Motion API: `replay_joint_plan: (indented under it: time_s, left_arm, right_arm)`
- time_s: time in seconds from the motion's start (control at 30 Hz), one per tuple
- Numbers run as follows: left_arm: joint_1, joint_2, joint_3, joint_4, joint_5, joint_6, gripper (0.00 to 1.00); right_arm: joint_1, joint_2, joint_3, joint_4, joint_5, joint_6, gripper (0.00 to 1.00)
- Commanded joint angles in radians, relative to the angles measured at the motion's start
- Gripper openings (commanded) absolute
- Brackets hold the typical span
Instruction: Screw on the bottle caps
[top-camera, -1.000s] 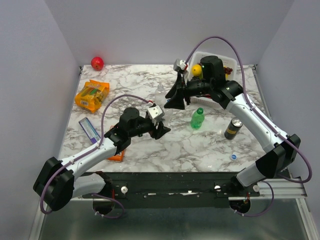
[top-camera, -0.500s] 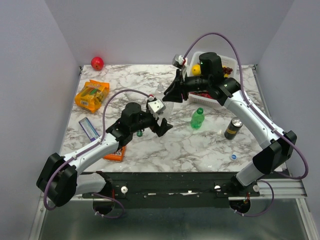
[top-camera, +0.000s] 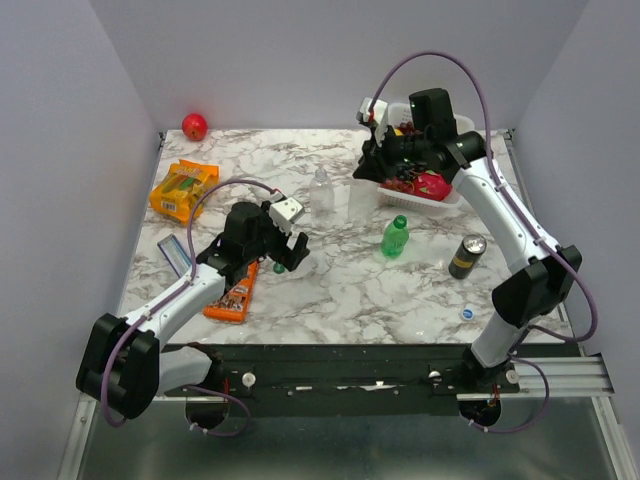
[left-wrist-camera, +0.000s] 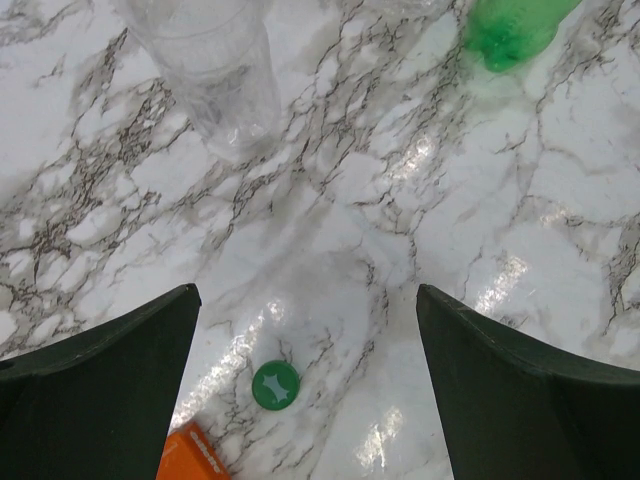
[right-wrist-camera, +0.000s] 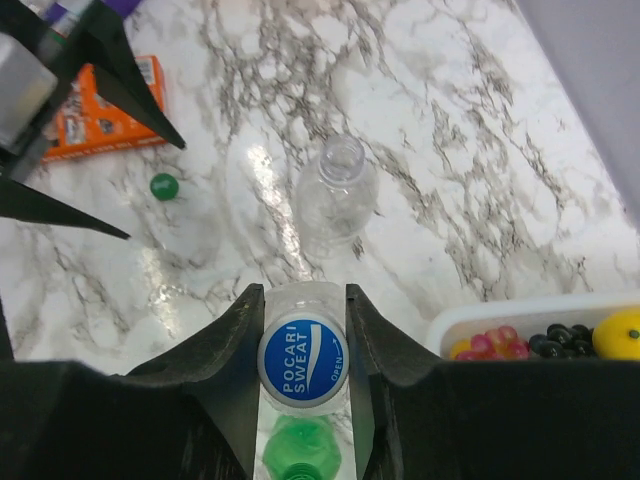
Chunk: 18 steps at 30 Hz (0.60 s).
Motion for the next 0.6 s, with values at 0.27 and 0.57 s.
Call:
replay_joint_plan:
  time_s: [0.27,0.57]
  left_arm:
    - [0.027,0.016,0.078,-0.16,0.034,0.091,0.99]
    - [0.053,0.034,0.11,-0.186,0.031,0.1,0.99]
  right_arm:
    - [-0.074,0.074,-0.081,0.145,-0.014,-0.041,0.05]
    - [-0.074,0.103,-0.145,0.211,0.0,-0.03,0.16]
